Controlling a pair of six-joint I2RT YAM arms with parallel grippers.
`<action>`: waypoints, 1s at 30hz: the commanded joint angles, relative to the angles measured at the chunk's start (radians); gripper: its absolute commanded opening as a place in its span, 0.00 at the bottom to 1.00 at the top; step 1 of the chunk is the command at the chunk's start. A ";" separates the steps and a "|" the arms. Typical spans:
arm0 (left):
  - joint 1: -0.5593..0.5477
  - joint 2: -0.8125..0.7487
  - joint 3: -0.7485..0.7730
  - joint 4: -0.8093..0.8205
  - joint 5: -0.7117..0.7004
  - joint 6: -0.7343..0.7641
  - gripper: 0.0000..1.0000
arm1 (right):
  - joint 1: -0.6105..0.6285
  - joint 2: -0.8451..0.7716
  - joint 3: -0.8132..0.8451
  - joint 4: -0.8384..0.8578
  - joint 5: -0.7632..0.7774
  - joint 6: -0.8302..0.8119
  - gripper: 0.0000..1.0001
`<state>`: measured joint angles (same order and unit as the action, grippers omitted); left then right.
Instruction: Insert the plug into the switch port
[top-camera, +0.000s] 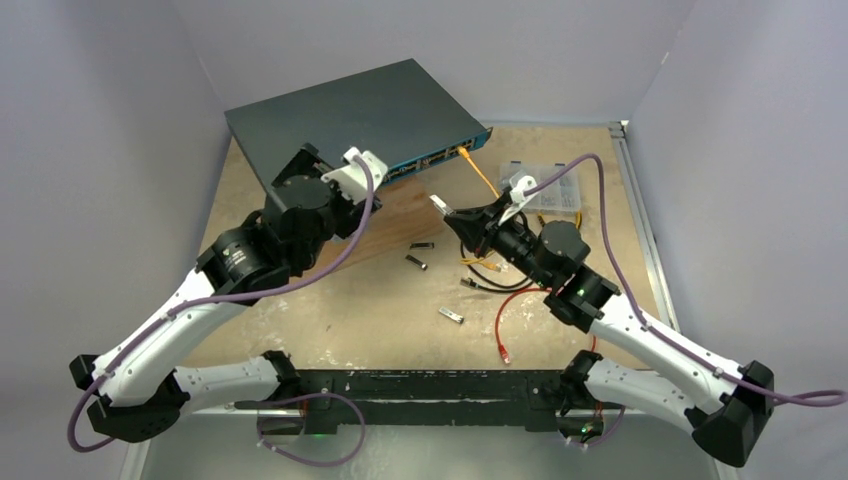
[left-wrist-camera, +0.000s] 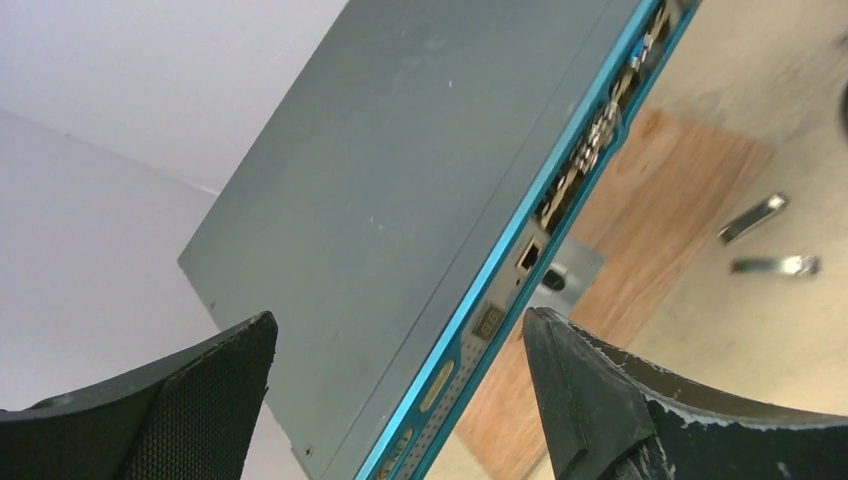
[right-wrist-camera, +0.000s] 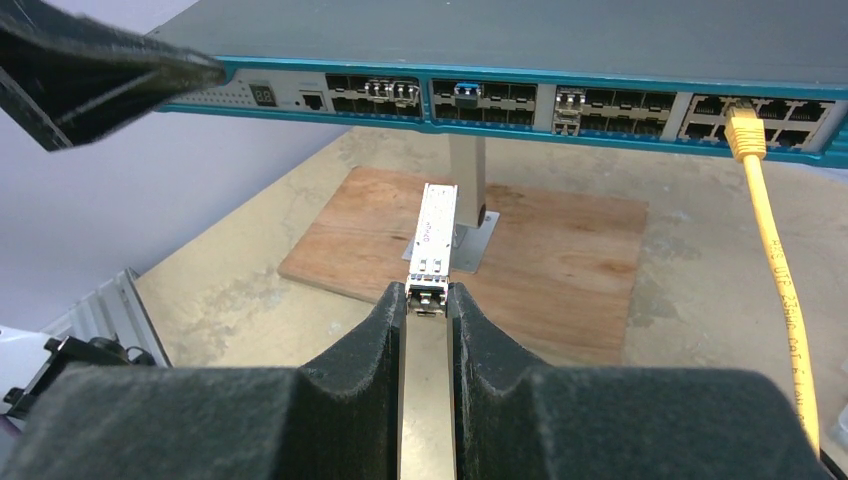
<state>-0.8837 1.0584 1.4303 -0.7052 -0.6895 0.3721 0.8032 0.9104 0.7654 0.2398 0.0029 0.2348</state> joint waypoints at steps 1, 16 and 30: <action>0.002 -0.030 -0.085 -0.006 -0.069 0.133 0.91 | -0.036 0.001 0.047 0.021 -0.080 0.030 0.00; 0.002 -0.048 -0.296 0.142 -0.224 0.280 0.82 | -0.131 0.015 0.026 0.070 -0.256 0.102 0.00; 0.001 -0.070 -0.362 0.216 -0.225 0.319 0.52 | -0.194 0.035 0.039 0.087 -0.354 0.184 0.00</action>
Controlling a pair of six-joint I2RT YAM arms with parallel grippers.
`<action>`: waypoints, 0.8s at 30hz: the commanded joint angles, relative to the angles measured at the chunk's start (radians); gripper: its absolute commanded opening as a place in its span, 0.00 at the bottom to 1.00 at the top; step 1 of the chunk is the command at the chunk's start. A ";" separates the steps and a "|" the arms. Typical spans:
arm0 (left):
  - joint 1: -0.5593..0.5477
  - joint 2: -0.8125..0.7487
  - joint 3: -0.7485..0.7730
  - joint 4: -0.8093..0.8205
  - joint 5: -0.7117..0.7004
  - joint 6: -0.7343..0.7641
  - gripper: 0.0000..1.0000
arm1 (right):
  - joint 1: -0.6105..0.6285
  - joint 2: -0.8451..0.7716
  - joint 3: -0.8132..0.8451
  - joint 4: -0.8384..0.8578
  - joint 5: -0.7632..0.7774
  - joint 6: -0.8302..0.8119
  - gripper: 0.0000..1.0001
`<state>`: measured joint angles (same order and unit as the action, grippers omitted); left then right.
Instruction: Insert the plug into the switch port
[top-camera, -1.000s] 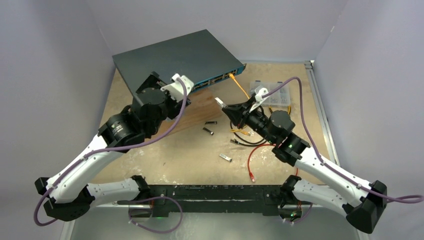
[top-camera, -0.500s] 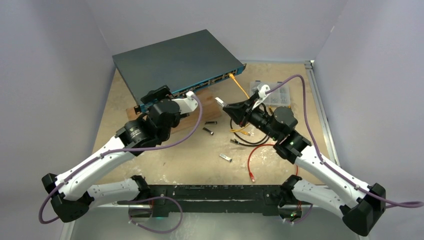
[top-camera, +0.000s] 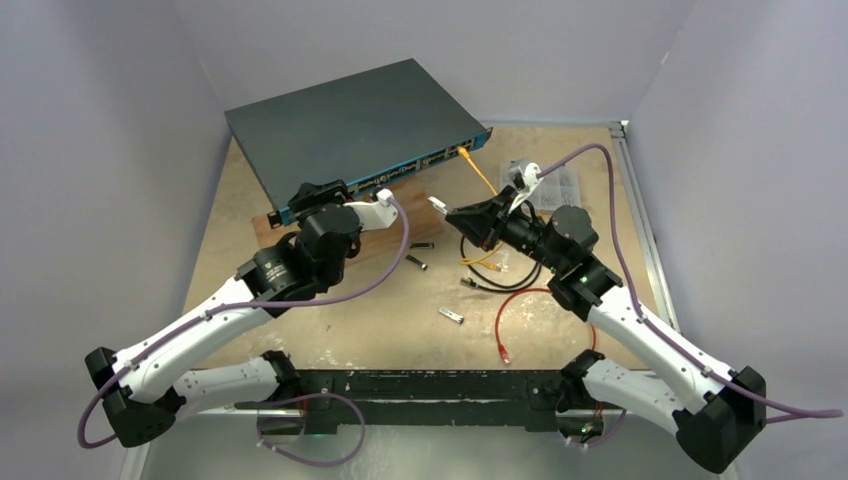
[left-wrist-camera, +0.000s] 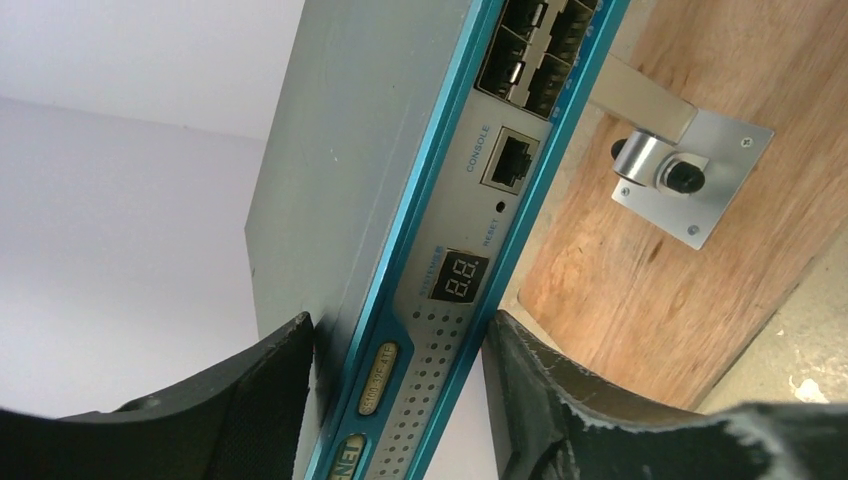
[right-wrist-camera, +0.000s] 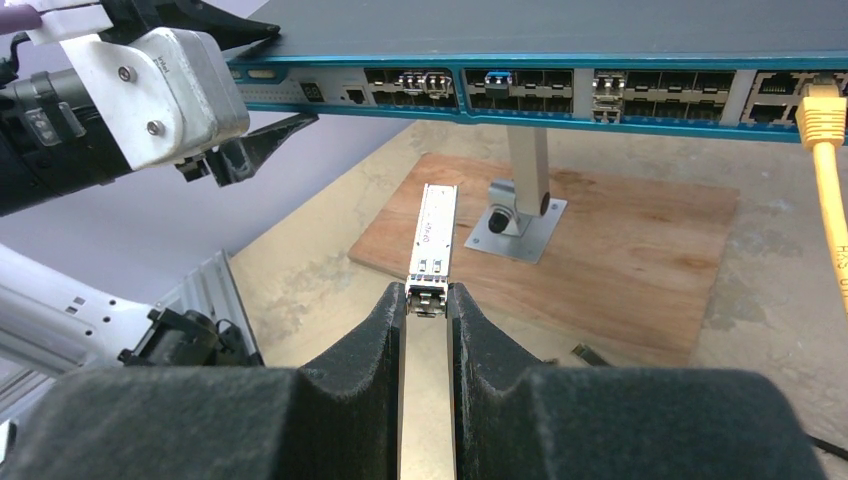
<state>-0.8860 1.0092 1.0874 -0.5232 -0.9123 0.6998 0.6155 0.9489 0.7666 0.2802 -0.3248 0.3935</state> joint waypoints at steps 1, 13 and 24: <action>0.004 -0.023 -0.022 0.035 0.000 -0.008 0.49 | -0.007 -0.001 0.041 0.038 -0.014 0.021 0.00; 0.003 -0.054 -0.073 0.067 0.053 0.016 0.24 | -0.005 0.047 0.083 0.036 0.091 -0.119 0.00; 0.004 -0.116 -0.141 0.117 0.055 0.040 0.05 | 0.004 0.086 0.074 0.163 0.160 -0.127 0.00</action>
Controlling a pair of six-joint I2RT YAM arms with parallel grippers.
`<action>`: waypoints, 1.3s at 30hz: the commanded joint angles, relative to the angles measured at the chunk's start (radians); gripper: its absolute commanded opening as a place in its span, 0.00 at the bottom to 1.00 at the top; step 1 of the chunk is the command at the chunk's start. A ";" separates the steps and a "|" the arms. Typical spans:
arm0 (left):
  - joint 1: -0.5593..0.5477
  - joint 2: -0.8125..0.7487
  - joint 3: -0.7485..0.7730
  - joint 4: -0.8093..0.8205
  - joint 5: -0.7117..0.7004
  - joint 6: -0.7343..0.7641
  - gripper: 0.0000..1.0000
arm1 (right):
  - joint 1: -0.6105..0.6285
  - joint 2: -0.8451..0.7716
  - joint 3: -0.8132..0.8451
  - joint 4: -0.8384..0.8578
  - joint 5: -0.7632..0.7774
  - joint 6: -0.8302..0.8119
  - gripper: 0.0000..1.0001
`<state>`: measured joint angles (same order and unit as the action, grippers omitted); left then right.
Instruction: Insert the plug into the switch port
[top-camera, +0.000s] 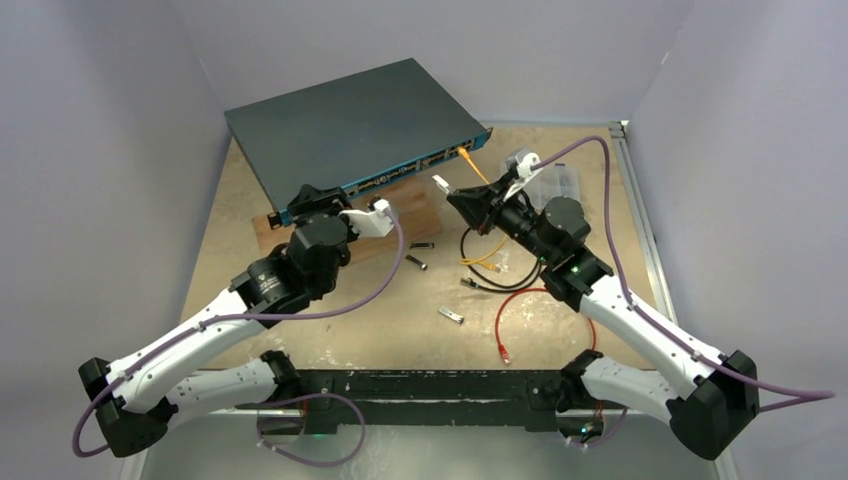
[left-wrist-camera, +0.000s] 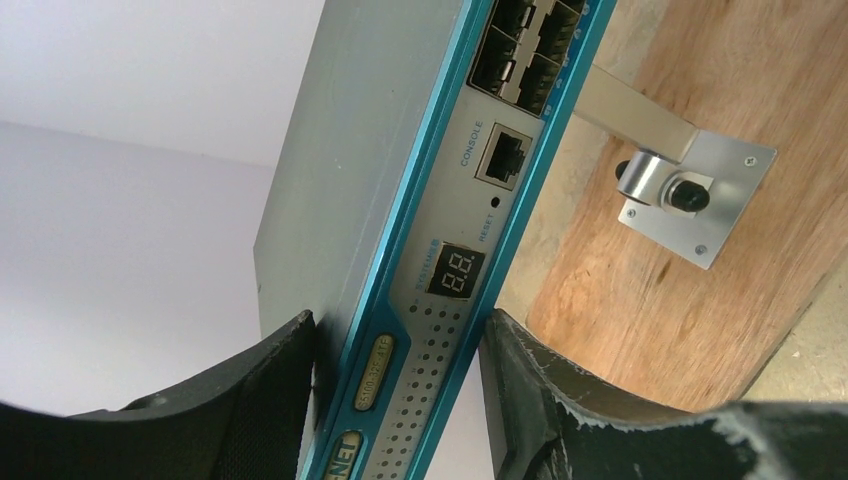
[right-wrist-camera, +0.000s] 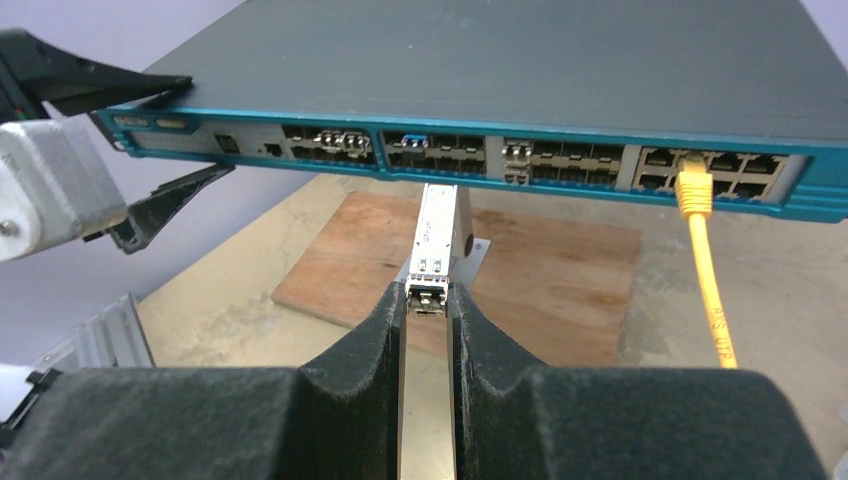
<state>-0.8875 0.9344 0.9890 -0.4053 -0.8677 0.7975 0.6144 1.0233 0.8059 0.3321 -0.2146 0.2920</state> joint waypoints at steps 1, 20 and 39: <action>0.005 -0.054 -0.054 0.004 0.018 -0.049 0.04 | 0.007 0.019 0.036 0.118 0.054 -0.030 0.00; 0.004 -0.070 -0.226 0.179 -0.133 0.239 0.03 | 0.040 0.124 0.053 0.200 0.058 -0.054 0.00; -0.035 -0.037 -0.171 0.155 -0.239 0.300 0.36 | 0.182 0.197 0.060 0.262 0.354 -0.162 0.00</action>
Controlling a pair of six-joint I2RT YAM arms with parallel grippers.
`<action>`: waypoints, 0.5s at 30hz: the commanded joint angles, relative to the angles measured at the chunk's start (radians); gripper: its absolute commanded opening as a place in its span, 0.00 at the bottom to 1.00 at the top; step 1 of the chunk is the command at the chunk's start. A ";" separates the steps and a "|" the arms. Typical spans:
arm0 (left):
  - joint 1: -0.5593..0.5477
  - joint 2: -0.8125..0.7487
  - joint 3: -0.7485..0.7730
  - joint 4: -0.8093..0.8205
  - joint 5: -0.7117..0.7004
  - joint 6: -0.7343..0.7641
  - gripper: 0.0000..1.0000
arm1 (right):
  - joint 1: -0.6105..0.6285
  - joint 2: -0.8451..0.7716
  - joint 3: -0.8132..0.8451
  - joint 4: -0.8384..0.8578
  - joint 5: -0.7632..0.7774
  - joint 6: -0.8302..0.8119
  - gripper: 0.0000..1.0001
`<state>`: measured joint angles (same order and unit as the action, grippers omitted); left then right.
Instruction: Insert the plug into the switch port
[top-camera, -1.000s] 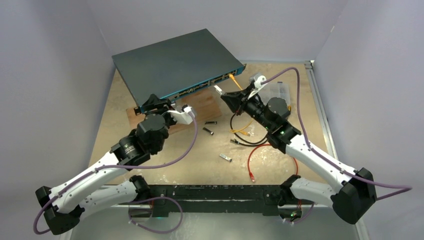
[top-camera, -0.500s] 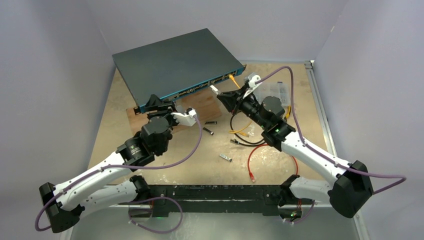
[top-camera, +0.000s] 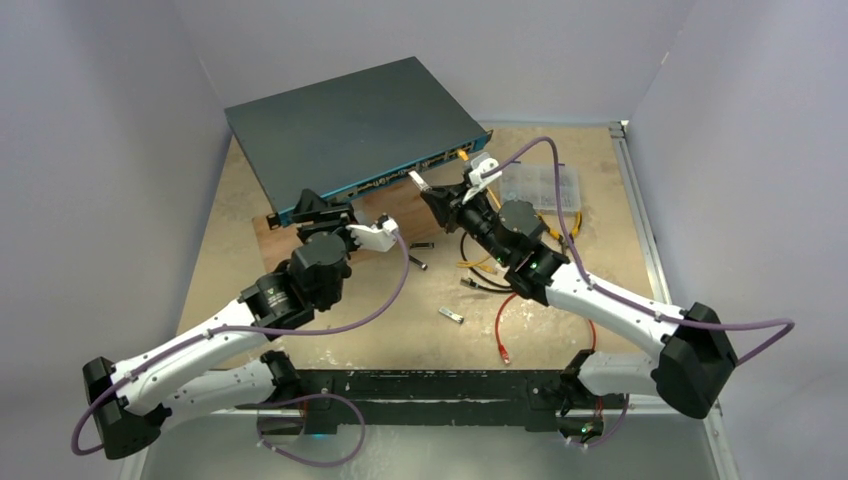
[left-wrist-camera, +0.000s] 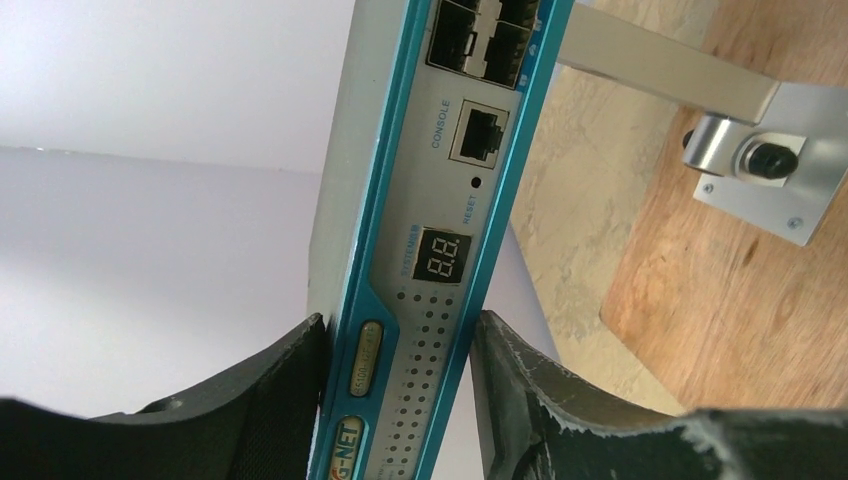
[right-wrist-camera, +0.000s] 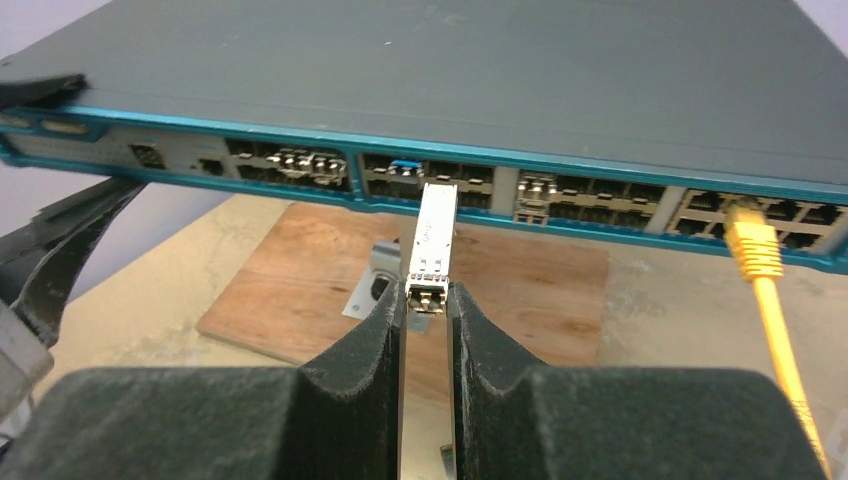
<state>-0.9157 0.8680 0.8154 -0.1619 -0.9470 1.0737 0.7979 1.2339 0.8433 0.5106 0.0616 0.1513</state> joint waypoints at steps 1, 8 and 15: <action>-0.019 0.035 0.003 -0.087 -0.182 0.040 0.38 | -0.001 -0.017 0.017 0.088 0.087 -0.020 0.00; -0.047 0.058 0.020 -0.095 -0.261 0.102 0.46 | -0.002 -0.039 -0.010 0.104 0.093 -0.019 0.00; -0.055 0.060 0.024 -0.030 -0.325 0.257 0.61 | -0.001 -0.039 -0.034 0.126 0.070 -0.011 0.00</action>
<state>-0.9703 0.9321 0.8272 -0.1894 -1.1473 1.2301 0.7975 1.2087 0.8261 0.5781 0.1238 0.1478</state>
